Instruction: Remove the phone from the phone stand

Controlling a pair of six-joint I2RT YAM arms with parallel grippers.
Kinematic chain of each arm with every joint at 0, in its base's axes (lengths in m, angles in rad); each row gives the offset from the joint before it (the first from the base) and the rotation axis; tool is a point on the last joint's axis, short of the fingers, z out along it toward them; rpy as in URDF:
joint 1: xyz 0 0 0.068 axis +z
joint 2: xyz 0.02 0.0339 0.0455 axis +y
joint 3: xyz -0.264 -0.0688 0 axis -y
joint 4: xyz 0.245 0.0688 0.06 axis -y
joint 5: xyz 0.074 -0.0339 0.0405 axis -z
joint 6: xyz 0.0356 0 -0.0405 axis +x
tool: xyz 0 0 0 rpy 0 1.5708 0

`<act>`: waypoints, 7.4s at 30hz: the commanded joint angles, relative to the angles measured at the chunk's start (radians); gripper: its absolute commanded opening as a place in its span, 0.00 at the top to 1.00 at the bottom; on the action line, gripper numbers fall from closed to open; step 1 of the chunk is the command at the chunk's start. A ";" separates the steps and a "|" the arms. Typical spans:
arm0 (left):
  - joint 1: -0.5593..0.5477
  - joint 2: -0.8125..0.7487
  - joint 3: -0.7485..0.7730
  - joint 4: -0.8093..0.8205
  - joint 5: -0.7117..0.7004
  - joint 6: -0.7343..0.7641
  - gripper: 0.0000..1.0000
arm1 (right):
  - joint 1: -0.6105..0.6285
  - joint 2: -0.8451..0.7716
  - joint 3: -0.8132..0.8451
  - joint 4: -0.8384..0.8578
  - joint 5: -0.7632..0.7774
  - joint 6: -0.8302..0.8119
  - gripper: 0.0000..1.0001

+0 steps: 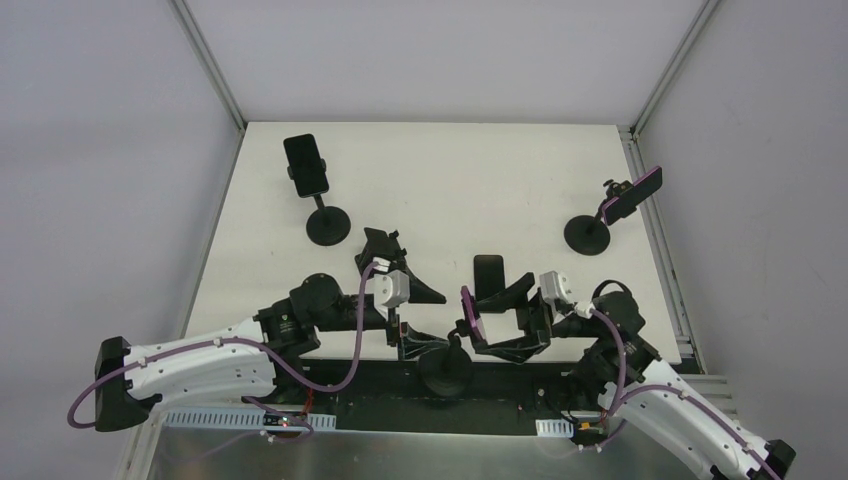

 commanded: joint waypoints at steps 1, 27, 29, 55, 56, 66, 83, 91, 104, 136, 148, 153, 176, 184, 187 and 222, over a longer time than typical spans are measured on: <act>-0.008 0.010 0.056 0.018 0.047 -0.034 0.20 | -0.002 0.004 0.104 -0.017 0.017 -0.053 1.00; -0.026 0.119 0.105 0.018 -0.002 -0.009 0.38 | 0.008 0.116 0.098 0.080 0.028 -0.029 1.00; -0.026 0.123 0.111 0.017 0.002 -0.011 0.37 | 0.011 0.130 0.099 0.089 0.023 -0.027 1.00; -0.025 0.077 0.087 0.017 -0.120 0.008 0.46 | 0.032 0.221 0.058 0.135 0.068 -0.019 1.00; -0.026 0.075 0.086 0.018 -0.126 0.013 0.46 | 0.032 0.225 0.057 0.135 0.079 -0.017 0.99; -0.026 0.043 0.067 0.013 -0.175 0.067 0.45 | 0.035 0.330 0.091 0.197 0.049 -0.011 0.91; -0.025 0.003 0.026 0.000 -0.215 0.150 0.90 | 0.072 0.414 0.128 0.166 0.039 0.003 0.49; -0.023 -0.022 -0.019 -0.003 -0.401 0.143 1.00 | 0.071 0.389 0.153 -0.003 0.074 0.050 0.01; -0.005 -0.023 -0.016 -0.046 -0.356 0.190 1.00 | 0.071 0.380 0.271 -0.319 0.200 0.032 0.01; 0.002 0.123 0.035 -0.095 0.053 0.233 1.00 | 0.058 0.292 0.315 -0.592 0.174 -0.273 0.01; 0.002 0.161 0.051 -0.094 0.043 0.235 1.00 | 0.057 0.296 0.311 -0.592 0.207 -0.277 0.01; 0.002 0.151 0.039 -0.094 0.025 0.240 1.00 | 0.058 0.298 0.305 -0.583 0.208 -0.266 0.01; 0.002 0.169 0.034 -0.094 -0.017 0.231 1.00 | 0.058 0.255 0.220 -0.517 0.275 -0.201 0.01; 0.002 0.184 0.042 -0.097 -0.036 0.222 1.00 | 0.058 0.228 0.174 -0.480 0.298 -0.174 0.01; 0.002 0.181 0.039 -0.096 -0.042 0.225 1.00 | 0.058 0.222 0.169 -0.480 0.304 -0.173 0.01; 0.002 0.154 0.022 -0.099 -0.059 0.237 1.00 | 0.058 0.200 0.182 -0.532 0.332 -0.241 0.00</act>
